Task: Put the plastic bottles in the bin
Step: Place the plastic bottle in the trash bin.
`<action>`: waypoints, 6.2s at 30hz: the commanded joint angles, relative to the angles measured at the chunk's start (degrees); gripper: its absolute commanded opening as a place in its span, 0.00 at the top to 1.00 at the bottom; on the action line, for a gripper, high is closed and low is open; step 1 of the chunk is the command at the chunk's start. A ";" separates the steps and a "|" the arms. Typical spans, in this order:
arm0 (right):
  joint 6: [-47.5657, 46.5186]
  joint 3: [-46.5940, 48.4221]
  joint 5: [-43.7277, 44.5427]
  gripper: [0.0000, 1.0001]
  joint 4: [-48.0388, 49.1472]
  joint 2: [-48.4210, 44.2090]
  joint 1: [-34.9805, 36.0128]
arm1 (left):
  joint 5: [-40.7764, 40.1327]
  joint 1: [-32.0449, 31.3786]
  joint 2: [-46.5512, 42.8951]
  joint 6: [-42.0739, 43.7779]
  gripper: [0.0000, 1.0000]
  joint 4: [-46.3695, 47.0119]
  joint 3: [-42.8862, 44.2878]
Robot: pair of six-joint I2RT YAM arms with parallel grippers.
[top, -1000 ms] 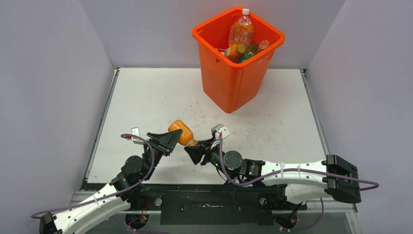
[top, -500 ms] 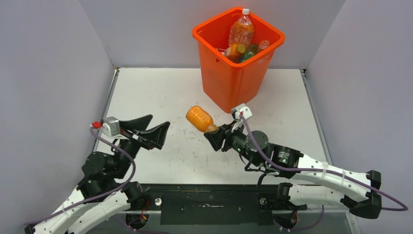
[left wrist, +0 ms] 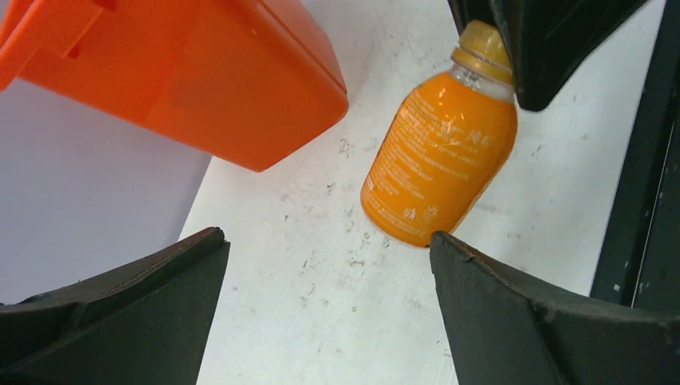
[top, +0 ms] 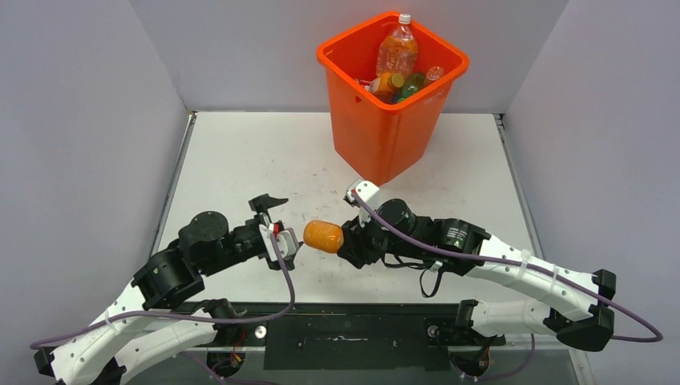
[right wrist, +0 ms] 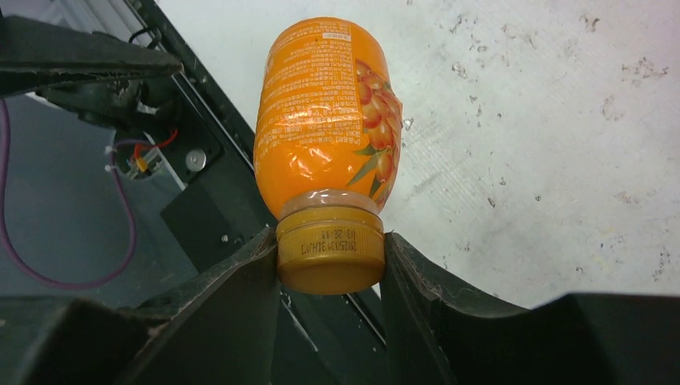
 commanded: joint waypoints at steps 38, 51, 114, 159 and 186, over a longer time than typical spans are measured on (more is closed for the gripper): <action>-5.12 12.18 -9.40 0.94 -3.69 3.60 0.13 | -4.34 -12.35 12.95 13.47 0.52 -1.61 1.38; -2.94 -12.12 7.75 0.10 31.37 -25.14 1.31 | 4.84 -12.26 4.27 -29.38 0.73 27.71 -10.43; -19.95 8.49 44.15 0.95 22.41 -12.43 5.23 | -48.36 -12.27 -15.63 -13.53 0.04 41.68 -17.45; -6.96 58.75 12.85 0.95 31.91 46.77 -45.63 | -36.30 2.58 -14.07 -20.80 0.04 39.39 -25.54; -3.56 64.04 9.05 0.31 23.27 53.07 -43.39 | -36.78 2.41 -14.52 -20.41 0.04 39.06 -25.71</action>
